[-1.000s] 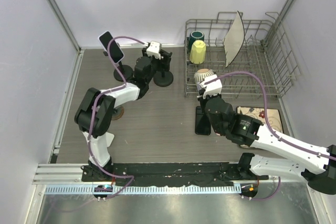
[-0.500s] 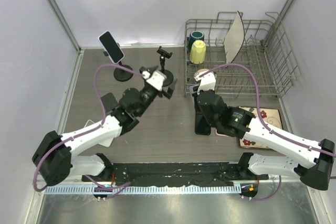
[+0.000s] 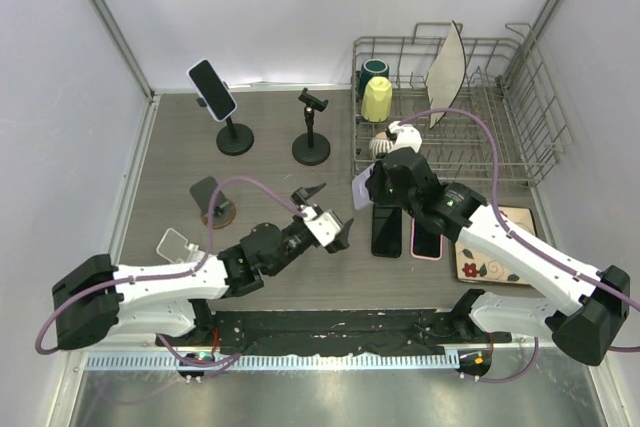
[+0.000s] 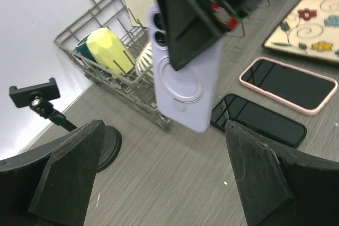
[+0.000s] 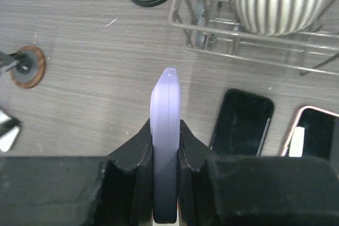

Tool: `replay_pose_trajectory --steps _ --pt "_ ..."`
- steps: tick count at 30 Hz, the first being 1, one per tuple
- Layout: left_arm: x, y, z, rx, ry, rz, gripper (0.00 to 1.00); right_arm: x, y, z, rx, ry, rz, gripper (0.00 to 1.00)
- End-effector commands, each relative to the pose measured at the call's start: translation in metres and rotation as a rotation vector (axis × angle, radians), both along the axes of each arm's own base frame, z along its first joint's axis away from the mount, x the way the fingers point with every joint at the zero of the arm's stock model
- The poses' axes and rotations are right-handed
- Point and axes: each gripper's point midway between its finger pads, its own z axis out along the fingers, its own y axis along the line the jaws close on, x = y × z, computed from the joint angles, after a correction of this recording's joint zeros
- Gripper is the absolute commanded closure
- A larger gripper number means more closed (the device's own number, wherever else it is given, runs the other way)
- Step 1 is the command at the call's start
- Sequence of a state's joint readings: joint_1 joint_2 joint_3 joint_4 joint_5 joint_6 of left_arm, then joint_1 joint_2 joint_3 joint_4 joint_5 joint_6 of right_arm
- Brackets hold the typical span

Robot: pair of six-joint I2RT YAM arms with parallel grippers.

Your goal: Remove the phone from the phone stand

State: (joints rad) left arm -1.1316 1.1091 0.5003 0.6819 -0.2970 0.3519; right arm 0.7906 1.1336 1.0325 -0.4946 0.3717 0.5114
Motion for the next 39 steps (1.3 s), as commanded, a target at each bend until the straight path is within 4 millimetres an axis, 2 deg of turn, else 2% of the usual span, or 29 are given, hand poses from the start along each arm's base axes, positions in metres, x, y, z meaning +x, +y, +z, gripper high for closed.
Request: replay_pose_trajectory --steps 1,3,4,6,7,15,16,18,21,28,31,35,37,38,39 --pt "-0.004 -0.018 0.009 0.046 -0.107 0.022 0.0 -0.003 0.034 0.03 0.23 0.019 0.069 0.99" --pt "-0.002 -0.027 -0.001 0.087 -0.116 0.041 0.0 -0.005 0.038 0.031 0.258 0.032 0.077 0.99" --pt "0.0 -0.03 0.004 0.08 -0.138 0.054 0.0 -0.007 0.04 0.031 0.271 0.042 0.091 0.99" --pt "0.005 -0.033 -0.004 0.102 -0.14 0.089 0.0 -0.009 0.043 0.032 0.291 0.051 0.095 0.99" --pt "0.007 -0.035 0.0 0.091 -0.153 0.104 0.0 -0.011 0.045 0.032 0.302 0.057 0.105 0.99" --pt "0.024 -0.036 0.006 0.068 -0.194 0.227 0.07 -0.018 0.049 0.028 0.363 0.095 0.117 0.99" --pt "0.026 -0.037 -0.002 0.086 -0.195 0.235 0.07 -0.017 0.049 0.03 0.375 0.092 0.118 0.99" --pt "0.029 -0.036 0.003 0.064 -0.21 0.264 0.1 -0.019 0.05 0.03 0.383 0.097 0.127 0.99" --pt "0.03 -0.04 -0.004 0.08 -0.212 0.27 0.18 -0.018 0.049 0.03 0.395 0.097 0.12 0.99" --pt "0.03 -0.033 -0.016 0.075 -0.187 0.32 0.23 -0.017 0.044 0.038 0.43 0.081 0.108 0.99" --pt "0.031 -0.03 -0.021 0.077 -0.174 0.338 0.32 -0.017 0.045 0.04 0.446 0.083 0.113 0.99" --pt "0.032 -0.027 -0.023 0.072 -0.167 0.362 0.55 -0.018 0.046 0.039 0.456 0.089 0.116 0.99" --pt "0.032 -0.026 -0.023 0.07 -0.165 0.366 0.63 -0.018 0.045 0.042 0.469 0.082 0.11 0.99" --pt "0.031 -0.026 -0.022 0.069 -0.166 0.368 0.72 -0.018 0.043 0.041 0.469 0.082 0.105 0.99" --pt "0.03 -0.025 -0.02 0.064 -0.166 0.372 0.76 -0.018 0.043 0.041 0.474 0.081 0.1 0.99"
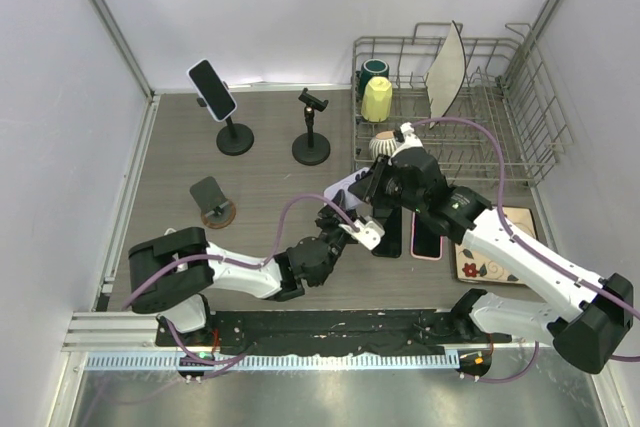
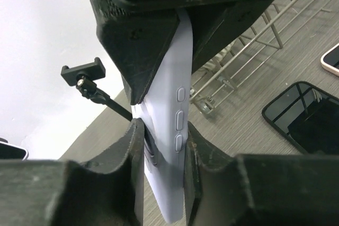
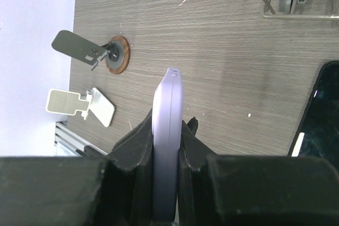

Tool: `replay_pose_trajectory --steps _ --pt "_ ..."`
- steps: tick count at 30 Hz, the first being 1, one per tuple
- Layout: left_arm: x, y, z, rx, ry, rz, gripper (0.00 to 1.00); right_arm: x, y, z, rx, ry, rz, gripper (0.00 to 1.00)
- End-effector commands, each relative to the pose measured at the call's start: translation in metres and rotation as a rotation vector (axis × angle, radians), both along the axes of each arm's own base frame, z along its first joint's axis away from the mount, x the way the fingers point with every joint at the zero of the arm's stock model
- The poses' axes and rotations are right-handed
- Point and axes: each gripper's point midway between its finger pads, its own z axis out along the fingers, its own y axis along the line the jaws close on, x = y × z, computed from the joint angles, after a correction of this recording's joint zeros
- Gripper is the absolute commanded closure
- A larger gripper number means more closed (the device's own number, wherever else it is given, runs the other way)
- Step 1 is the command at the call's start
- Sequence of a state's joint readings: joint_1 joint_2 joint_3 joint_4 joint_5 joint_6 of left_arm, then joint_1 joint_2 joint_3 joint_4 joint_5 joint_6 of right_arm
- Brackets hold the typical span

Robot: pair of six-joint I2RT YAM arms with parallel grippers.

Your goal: Remove the phone from the phone stand

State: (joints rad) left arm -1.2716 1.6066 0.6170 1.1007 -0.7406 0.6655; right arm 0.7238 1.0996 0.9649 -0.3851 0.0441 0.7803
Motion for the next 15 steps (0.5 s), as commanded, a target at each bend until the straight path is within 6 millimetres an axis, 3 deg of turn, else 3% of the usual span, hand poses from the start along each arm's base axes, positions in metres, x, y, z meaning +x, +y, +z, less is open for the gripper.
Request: replay_pose_trajectory --steps 1,5,8,9,11,12,15 --pt "-0.002 0.005 0.024 -0.131 -0.018 0.033 0.83 0.003 0.001 0.039 0.109 -0.105 -0.007 0.99" --pt "-0.007 0.006 0.028 -0.145 -0.018 0.031 0.99 0.006 -0.007 0.042 0.119 -0.126 -0.053 0.96" --pt "-0.012 0.008 0.029 -0.153 -0.01 0.03 1.0 0.006 -0.009 0.049 0.129 -0.161 -0.054 0.74" --pt "-0.013 0.008 0.029 -0.167 -0.001 0.027 1.0 0.007 -0.01 0.051 0.127 -0.172 -0.06 0.62" --pt "-0.015 0.01 0.028 -0.18 0.021 0.024 1.0 0.008 -0.014 0.056 0.119 -0.198 -0.067 0.5" --pt "-0.017 0.009 0.028 -0.218 0.049 0.016 1.0 0.01 -0.018 0.058 0.111 -0.214 -0.087 0.38" --pt "-0.021 0.008 0.023 -0.219 0.101 -0.009 1.0 0.011 -0.029 0.068 0.105 -0.259 -0.123 0.2"
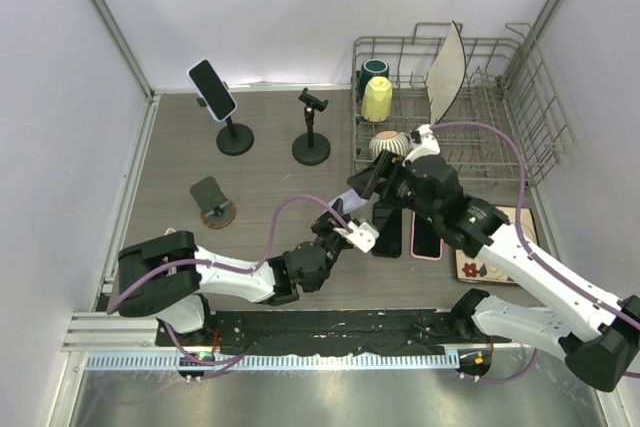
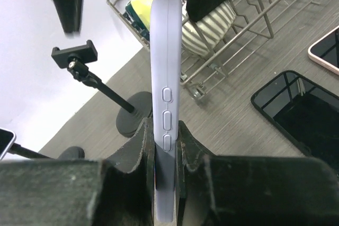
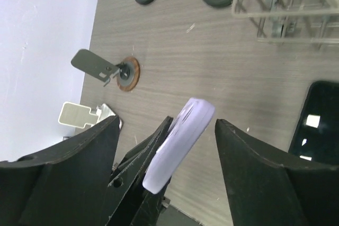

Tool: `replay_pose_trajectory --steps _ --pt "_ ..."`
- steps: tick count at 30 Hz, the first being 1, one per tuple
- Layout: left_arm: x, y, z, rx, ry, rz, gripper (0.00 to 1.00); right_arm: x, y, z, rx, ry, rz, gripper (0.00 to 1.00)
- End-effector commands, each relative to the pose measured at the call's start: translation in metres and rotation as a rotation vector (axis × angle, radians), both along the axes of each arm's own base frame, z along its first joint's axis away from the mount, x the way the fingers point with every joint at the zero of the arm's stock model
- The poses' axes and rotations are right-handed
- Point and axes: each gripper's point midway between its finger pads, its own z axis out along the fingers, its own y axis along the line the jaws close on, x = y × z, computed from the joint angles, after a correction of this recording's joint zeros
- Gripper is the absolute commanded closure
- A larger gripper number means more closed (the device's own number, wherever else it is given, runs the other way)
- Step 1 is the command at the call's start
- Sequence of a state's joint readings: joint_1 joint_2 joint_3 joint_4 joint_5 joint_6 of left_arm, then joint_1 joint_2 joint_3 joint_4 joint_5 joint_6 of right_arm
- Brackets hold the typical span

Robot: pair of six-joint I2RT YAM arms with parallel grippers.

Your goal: Remove the phone from the phone stand

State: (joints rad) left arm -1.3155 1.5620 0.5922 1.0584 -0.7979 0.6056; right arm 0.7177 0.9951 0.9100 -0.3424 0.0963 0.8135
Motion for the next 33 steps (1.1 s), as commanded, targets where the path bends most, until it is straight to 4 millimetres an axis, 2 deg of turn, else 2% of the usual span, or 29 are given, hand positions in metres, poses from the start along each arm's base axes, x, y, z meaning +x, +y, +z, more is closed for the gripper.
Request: replay_pose_trajectory --steps 1,3,5,7,8,9,11,12,13,14,15,18,21,23,24,25,27,28,29,31,33 --pt "-0.008 0.001 0.022 -0.213 0.092 -0.028 1.0 0.014 -0.019 0.052 0.026 -0.207 -0.083 0.16" --pt "-0.014 -0.002 0.018 -0.212 0.143 -0.067 1.0 0.014 -0.027 0.06 0.017 -0.244 -0.103 0.09" --pt "-0.021 -0.005 0.01 -0.239 0.218 -0.098 1.0 0.016 -0.036 0.064 -0.009 -0.279 -0.134 0.06" --pt "-0.025 -0.005 0.014 -0.307 0.277 -0.12 1.0 0.016 -0.049 0.073 -0.024 -0.321 -0.177 0.05" --pt "-0.027 -0.004 0.005 -0.283 0.315 -0.122 1.0 0.016 -0.053 0.074 -0.039 -0.335 -0.189 0.05" --pt "-0.028 -0.001 0.01 -0.317 0.337 -0.122 1.0 0.015 -0.061 0.079 -0.06 -0.367 -0.202 0.05" --pt "-0.03 0.002 0.005 -0.37 0.422 -0.13 1.0 0.015 -0.076 0.084 -0.094 -0.401 -0.258 0.05" --pt "-0.025 0.009 0.009 -0.409 0.444 -0.119 1.0 0.015 -0.083 0.086 -0.133 -0.423 -0.268 0.05" --pt "-0.024 0.013 0.005 -0.413 0.485 -0.11 1.0 0.012 -0.091 0.092 -0.14 -0.443 -0.285 0.05" --pt "-0.024 0.014 0.005 -0.493 0.555 -0.111 1.0 0.012 -0.102 0.094 -0.171 -0.459 -0.323 0.05" --pt "-0.014 0.019 0.003 -0.525 0.605 -0.116 1.0 0.011 -0.107 0.095 -0.195 -0.469 -0.335 0.05" --pt "-0.002 0.032 -0.004 -0.666 0.788 -0.095 1.0 0.005 -0.132 0.102 -0.278 -0.522 -0.389 0.05" --pt "0.011 0.041 -0.008 -0.772 0.894 -0.077 1.0 -0.003 -0.152 0.104 -0.352 -0.569 -0.421 0.05" --pt "0.01 0.035 -0.012 -0.792 0.984 -0.114 1.0 -0.009 -0.164 0.106 -0.389 -0.599 -0.435 0.05" --pt "0.017 0.038 -0.014 -0.835 1.019 -0.096 1.0 -0.012 -0.17 0.107 -0.401 -0.607 -0.452 0.05" --pt "0.012 0.031 -0.012 -0.843 1.077 -0.145 1.0 -0.014 -0.174 0.106 -0.411 -0.612 -0.461 0.05" --pt "0.021 0.03 -0.021 -0.882 1.136 -0.126 1.0 -0.021 -0.185 0.111 -0.423 -0.634 -0.484 0.05" --pt "0.022 0.025 -0.018 -0.928 1.169 -0.145 1.0 -0.022 -0.192 0.11 -0.435 -0.631 -0.508 0.05" --pt "0.022 0.02 -0.03 -0.925 1.22 -0.141 1.0 -0.024 -0.196 0.11 -0.446 -0.634 -0.52 0.05" --pt "0.028 0.014 -0.032 -0.963 1.26 -0.135 1.0 -0.03 -0.205 0.112 -0.454 -0.635 -0.543 0.05" --pt "0.031 0.004 -0.048 -0.954 1.322 -0.118 1.0 -0.035 -0.212 0.112 -0.465 -0.641 -0.553 0.05"
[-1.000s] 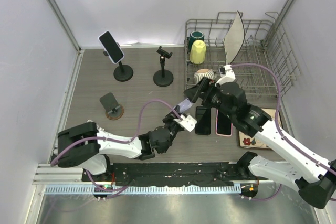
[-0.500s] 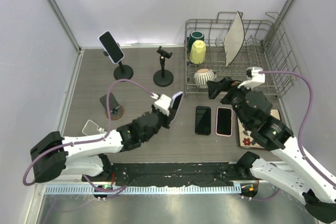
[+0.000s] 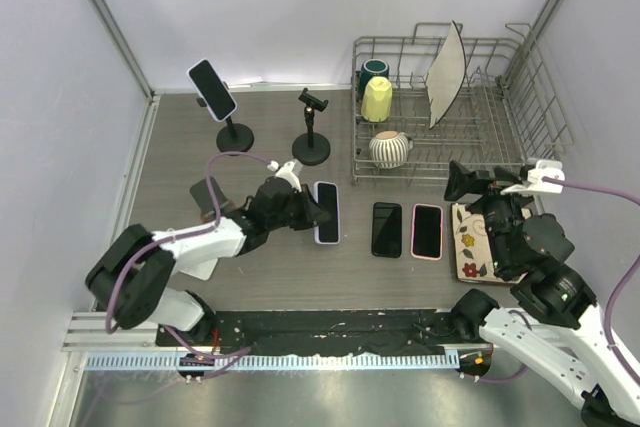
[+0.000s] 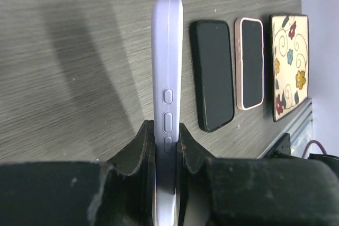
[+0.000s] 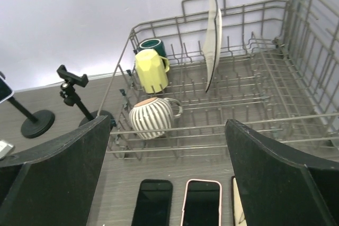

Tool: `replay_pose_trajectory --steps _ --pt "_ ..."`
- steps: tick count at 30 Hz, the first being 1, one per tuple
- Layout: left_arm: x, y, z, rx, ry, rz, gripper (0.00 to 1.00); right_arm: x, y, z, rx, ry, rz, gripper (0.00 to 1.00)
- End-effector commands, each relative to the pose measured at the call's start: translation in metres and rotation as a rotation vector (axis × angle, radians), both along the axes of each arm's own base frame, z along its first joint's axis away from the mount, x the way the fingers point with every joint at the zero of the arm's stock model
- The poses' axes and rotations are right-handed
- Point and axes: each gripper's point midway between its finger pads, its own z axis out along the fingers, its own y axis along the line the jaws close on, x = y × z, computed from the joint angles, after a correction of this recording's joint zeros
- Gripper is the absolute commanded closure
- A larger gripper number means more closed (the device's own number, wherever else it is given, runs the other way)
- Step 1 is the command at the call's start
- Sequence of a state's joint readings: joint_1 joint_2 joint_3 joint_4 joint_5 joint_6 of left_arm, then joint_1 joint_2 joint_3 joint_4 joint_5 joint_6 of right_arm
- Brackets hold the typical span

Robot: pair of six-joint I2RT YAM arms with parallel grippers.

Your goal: Remove the phone from the phone stand

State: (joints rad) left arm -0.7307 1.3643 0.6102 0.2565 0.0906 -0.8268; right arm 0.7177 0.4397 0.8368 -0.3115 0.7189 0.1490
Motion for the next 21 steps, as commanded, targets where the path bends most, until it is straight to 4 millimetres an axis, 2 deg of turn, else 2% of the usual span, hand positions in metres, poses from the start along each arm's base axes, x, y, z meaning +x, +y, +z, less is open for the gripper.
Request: replay_pose_trajectory --steps 1,2,3,6,7,9,10,12,17,21 --pt "0.012 -0.046 0.034 -0.222 0.074 -0.06 1.0 -0.008 -0.025 0.001 -0.05 -0.015 -0.092 0.05" --pt "0.013 -0.05 0.03 -0.225 0.089 -0.074 1.0 -0.008 -0.026 0.0 -0.054 -0.014 -0.095 0.05" --pt "0.018 -0.056 0.018 -0.217 0.117 -0.074 1.0 -0.009 -0.028 0.0 -0.048 -0.021 -0.1 0.05" --pt "0.028 -0.069 0.018 -0.254 0.123 -0.077 1.0 -0.01 -0.028 -0.007 -0.039 -0.029 -0.097 0.06" --pt "0.031 -0.073 0.008 -0.247 0.14 -0.074 1.0 -0.009 -0.028 -0.011 -0.039 -0.028 -0.098 0.06" --pt "0.036 -0.077 0.004 -0.245 0.149 -0.071 1.0 -0.009 -0.028 -0.012 -0.035 -0.034 -0.1 0.06" --pt "0.037 -0.078 -0.006 -0.229 0.166 -0.065 1.0 -0.008 -0.027 -0.015 -0.044 -0.032 -0.099 0.06" --pt "0.039 -0.078 -0.012 -0.221 0.174 -0.059 1.0 -0.008 -0.027 -0.014 -0.038 -0.044 -0.097 0.07" --pt "0.035 -0.085 -0.037 -0.176 0.213 -0.096 1.0 -0.009 -0.028 -0.015 -0.028 -0.07 -0.1 0.1" --pt "0.024 -0.097 -0.044 -0.159 0.266 -0.175 1.0 -0.009 -0.026 -0.017 -0.021 -0.075 -0.09 0.11"
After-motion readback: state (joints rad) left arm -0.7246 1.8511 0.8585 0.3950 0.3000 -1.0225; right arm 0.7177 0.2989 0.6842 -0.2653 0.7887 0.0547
